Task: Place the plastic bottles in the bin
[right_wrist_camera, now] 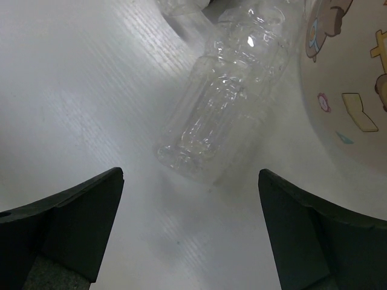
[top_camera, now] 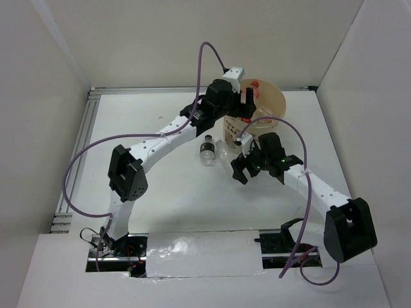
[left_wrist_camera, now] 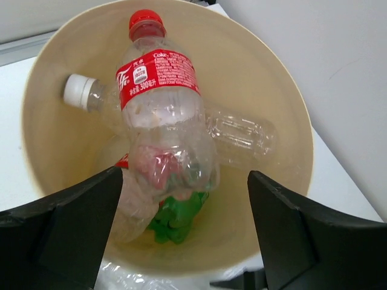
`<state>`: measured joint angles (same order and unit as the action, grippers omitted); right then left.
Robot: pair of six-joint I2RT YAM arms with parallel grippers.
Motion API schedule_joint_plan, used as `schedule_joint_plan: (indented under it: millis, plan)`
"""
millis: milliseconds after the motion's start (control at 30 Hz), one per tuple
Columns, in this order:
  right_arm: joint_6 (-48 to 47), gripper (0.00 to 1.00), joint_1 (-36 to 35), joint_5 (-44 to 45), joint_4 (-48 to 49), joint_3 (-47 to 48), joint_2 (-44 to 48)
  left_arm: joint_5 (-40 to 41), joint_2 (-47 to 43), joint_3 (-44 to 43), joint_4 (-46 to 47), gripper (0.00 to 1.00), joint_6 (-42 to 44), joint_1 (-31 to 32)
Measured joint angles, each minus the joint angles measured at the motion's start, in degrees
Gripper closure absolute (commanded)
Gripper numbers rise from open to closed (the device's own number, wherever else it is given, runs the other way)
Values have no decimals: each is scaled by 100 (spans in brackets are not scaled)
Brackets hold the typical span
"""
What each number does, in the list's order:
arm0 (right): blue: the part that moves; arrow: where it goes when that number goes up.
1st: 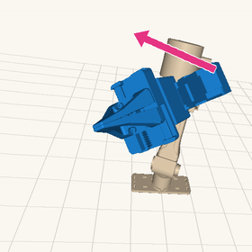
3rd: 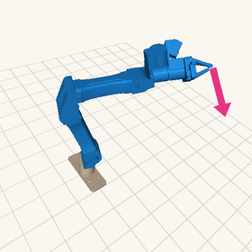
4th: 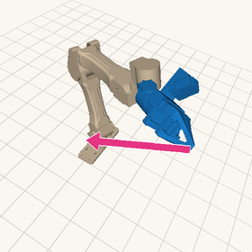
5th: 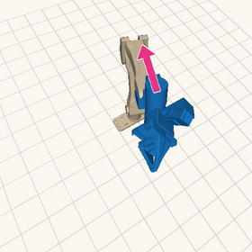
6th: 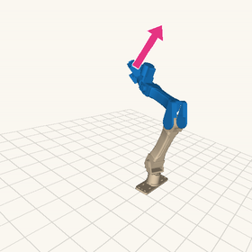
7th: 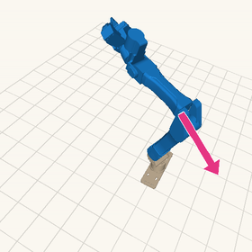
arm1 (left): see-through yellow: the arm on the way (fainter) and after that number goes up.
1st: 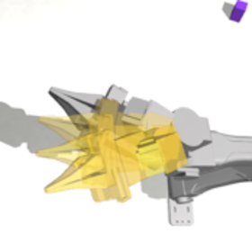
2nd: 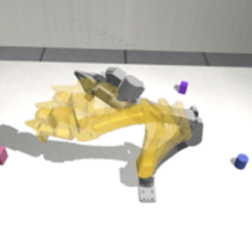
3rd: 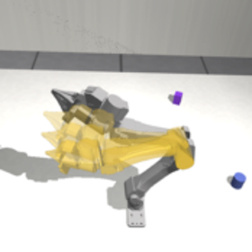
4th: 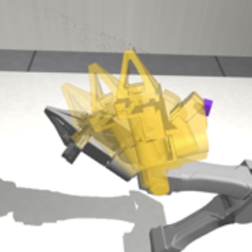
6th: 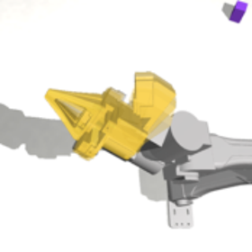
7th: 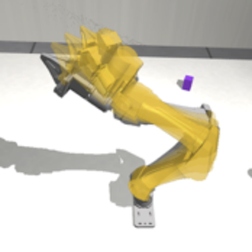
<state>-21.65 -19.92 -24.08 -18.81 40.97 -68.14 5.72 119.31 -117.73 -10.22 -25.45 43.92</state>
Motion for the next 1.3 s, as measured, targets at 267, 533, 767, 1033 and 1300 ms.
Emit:
schedule_joint_plan:
  millis: [267, 533, 767, 1033, 1300]
  plan:
    - [737, 0, -546, 1182, 1073, -435, -181, 599, -2144, 2310, 308, 2, 138, 0]
    - [1178, 14, -1189, 2002, 1923, -811, -730, 1423, -4197, 5027, 970, 1, -177, -20]
    - [1202, 75, -1440, 2031, 2122, -815, -914, 1541, -3571, 5648, 872, 1, -474, -92]
    - [848, 100, -1375, 1574, 1139, -793, 138, 1272, -2284, 5101, 828, 1, -496, -492]
    - [-57, 100, -1342, 1132, 190, -291, 3368, 1598, -2164, 5077, 535, 1, -645, -695]
